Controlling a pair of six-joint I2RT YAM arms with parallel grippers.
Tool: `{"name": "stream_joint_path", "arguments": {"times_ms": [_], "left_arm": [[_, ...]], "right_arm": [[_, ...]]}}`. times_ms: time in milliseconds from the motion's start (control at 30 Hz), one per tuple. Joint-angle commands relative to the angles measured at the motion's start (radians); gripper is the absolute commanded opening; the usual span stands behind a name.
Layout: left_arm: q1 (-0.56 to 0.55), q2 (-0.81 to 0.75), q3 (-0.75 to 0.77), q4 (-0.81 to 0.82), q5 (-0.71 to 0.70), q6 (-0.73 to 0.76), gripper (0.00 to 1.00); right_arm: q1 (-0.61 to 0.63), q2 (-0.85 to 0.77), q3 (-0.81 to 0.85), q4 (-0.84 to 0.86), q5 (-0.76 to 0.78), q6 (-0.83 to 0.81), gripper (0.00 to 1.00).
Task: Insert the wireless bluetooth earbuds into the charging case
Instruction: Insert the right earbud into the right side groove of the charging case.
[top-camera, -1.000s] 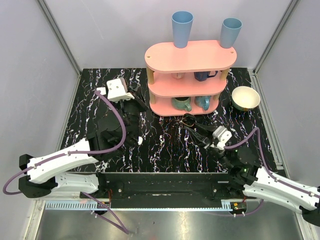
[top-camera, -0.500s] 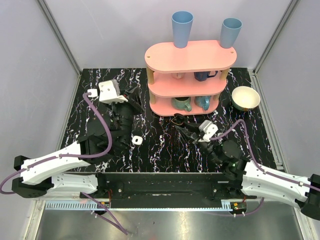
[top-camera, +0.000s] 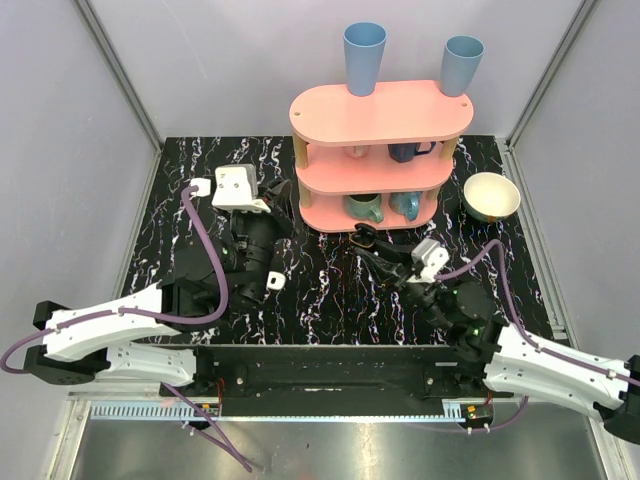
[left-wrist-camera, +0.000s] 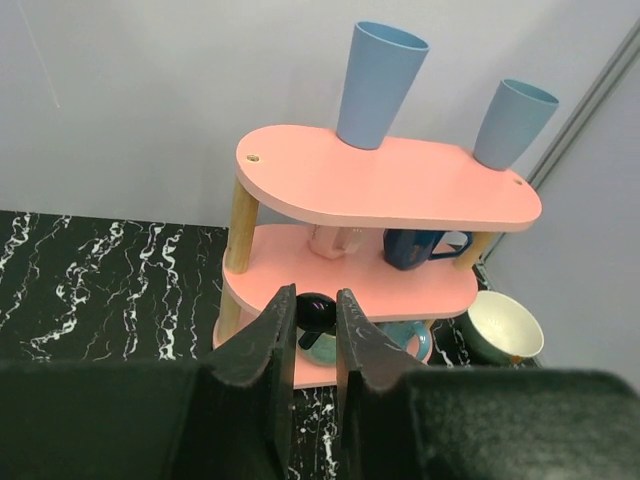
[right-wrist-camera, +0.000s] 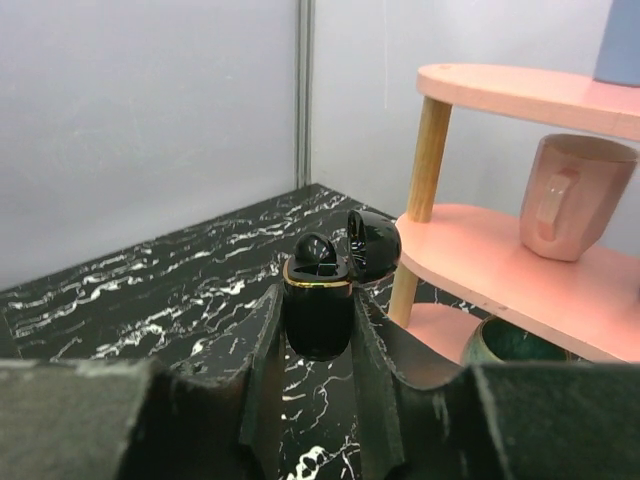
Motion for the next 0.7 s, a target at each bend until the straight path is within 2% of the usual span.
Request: {"name": "stream_joint_path", "arguments": {"times_ms": [0,267,500,667], "left_arm": [[-0.019,-0.001,0.023,0.074,0.038,0.117,0.00],[-0.022,-0.020,-0.018,0.195,0.116,0.270,0.00],[-0.028,0.005,-0.029,0.204,0.239,0.251,0.00],[-0.030,-0.037,-0.080,0.201,0.317,0.194,0.00]], "right_arm": [[0.005,-0.063,0.031,-0.044,0.046,0.032,0.00],[0.005,-0.078,0.049,-0.089,0.010,0.039,0.00],[0.005,-0.012,-0.003,0.094,-0.032,0.055,0.00],[0.005,0.011,0.025,0.108,-0.098,0.062,0.00]]}}
